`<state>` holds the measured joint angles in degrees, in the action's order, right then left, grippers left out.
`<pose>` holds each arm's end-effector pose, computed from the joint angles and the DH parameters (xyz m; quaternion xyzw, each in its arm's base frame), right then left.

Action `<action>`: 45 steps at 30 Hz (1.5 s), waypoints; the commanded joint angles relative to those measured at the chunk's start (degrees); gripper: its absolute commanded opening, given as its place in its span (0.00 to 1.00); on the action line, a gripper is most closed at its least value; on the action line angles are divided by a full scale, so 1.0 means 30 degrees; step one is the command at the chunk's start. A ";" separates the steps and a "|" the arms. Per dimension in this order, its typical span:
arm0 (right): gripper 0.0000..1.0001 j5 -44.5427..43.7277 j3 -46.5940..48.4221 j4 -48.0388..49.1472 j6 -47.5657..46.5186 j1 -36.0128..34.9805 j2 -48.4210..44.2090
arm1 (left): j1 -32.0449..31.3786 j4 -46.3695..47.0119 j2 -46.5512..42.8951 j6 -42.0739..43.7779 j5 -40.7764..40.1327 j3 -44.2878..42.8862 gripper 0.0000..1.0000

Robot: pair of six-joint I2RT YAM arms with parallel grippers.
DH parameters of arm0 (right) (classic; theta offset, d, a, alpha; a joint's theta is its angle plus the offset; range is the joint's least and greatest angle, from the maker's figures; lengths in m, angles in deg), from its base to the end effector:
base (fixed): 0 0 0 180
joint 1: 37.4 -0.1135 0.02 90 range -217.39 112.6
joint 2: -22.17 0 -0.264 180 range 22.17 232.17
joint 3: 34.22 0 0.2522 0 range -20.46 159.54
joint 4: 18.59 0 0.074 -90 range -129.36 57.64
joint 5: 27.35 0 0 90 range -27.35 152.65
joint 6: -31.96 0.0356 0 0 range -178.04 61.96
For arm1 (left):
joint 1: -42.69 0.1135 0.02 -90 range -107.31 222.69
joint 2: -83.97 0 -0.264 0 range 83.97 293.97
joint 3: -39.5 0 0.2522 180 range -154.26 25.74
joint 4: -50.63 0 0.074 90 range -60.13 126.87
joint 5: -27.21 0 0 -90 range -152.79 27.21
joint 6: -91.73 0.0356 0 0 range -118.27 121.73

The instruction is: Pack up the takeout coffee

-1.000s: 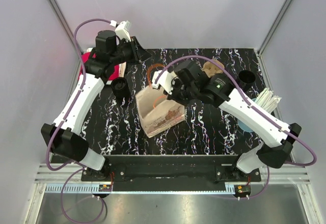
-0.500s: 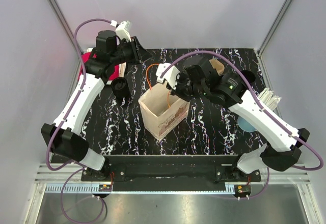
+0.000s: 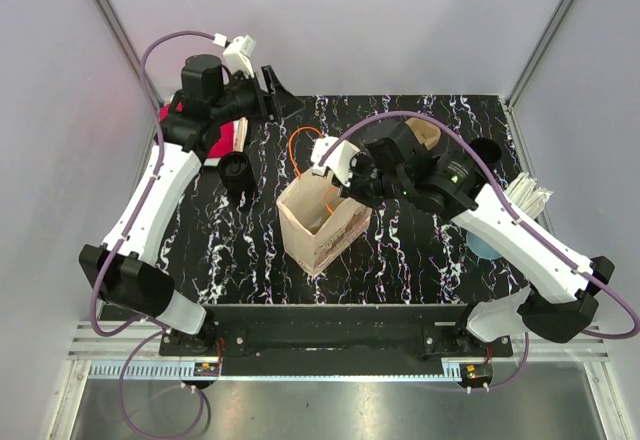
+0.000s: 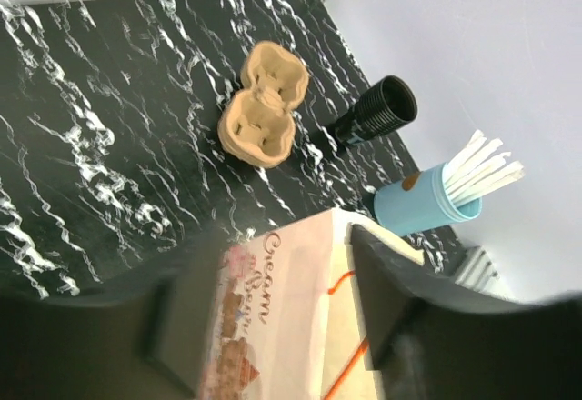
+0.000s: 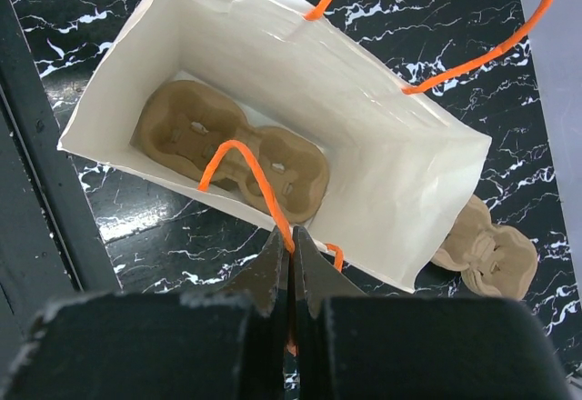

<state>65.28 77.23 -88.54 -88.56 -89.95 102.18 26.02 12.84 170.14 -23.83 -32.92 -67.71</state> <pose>0.1660 0.2194 0.4368 -0.6046 0.6675 0.1033 0.4223 0.3189 -0.1140 0.4372 0.0932 0.7850 -0.4006 0.4632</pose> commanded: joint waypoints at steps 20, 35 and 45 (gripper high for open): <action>0.02 -0.0174 -0.0805 0.0886 -0.0343 -0.0148 -0.1386 | 0.1542 0.0162 -0.0073 0.2073 0.8060 -0.1427 0.79; 0.02 -0.0526 -0.1097 0.0974 -0.0607 -0.0148 -0.1766 | -0.0039 -0.4262 0.0485 0.6732 0.7127 -0.1603 0.45; 0.01 -0.0527 -0.1975 0.1326 -0.0929 -0.0148 -0.1826 | -0.0509 -0.5169 0.2296 0.7231 0.4550 -0.5777 0.00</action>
<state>64.63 72.42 -87.01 -90.18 -89.95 97.85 24.73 -2.72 174.73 -3.78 -14.47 -74.46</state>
